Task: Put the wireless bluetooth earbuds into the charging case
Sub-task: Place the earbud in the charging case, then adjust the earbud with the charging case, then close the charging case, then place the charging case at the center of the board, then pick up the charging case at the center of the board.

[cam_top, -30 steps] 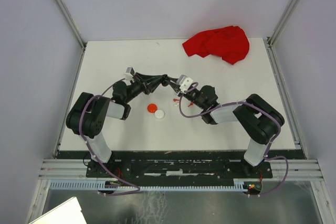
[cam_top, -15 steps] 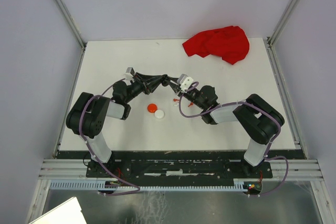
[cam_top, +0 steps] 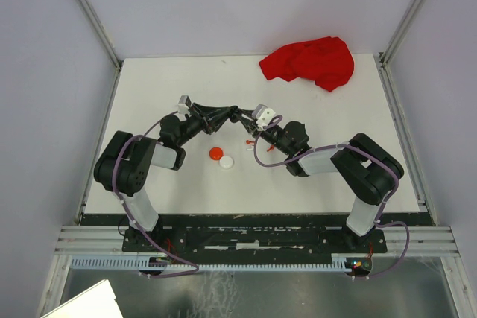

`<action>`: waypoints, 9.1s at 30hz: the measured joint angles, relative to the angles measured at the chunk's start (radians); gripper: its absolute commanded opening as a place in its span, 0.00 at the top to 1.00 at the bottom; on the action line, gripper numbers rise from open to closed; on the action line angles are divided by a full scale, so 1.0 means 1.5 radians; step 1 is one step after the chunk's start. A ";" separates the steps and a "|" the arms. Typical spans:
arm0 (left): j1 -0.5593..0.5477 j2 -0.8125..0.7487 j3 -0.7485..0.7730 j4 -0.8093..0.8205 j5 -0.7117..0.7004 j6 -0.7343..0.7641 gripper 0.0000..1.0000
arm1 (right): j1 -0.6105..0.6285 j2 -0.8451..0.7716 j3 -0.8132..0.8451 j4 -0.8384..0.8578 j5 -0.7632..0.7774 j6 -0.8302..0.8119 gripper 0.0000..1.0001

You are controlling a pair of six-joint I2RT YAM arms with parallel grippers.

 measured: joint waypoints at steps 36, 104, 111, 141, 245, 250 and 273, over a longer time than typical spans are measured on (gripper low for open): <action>-0.001 0.000 0.002 -0.005 -0.001 0.001 0.97 | 0.001 0.000 0.000 0.018 0.003 0.038 0.42; -0.027 -0.160 0.001 -0.302 -0.118 0.253 0.97 | 0.014 0.033 0.503 -1.139 0.269 0.369 0.21; -0.027 -0.168 0.000 -0.316 -0.119 0.260 0.97 | -0.004 0.039 0.503 -1.140 0.283 0.379 0.21; -0.098 -0.156 0.042 -0.406 -0.340 0.100 0.97 | 0.023 -0.053 0.166 -0.718 0.285 0.331 0.20; -0.031 0.197 0.264 -0.347 -0.434 0.340 0.49 | 0.029 -0.024 0.332 -1.008 0.096 0.231 0.21; -0.017 0.196 0.263 -0.351 -0.420 0.341 0.42 | 0.060 0.025 0.378 -1.036 0.097 0.234 0.21; 0.116 -0.128 0.071 -0.541 -0.418 0.437 0.31 | 0.139 0.219 0.569 -1.115 0.182 0.274 0.16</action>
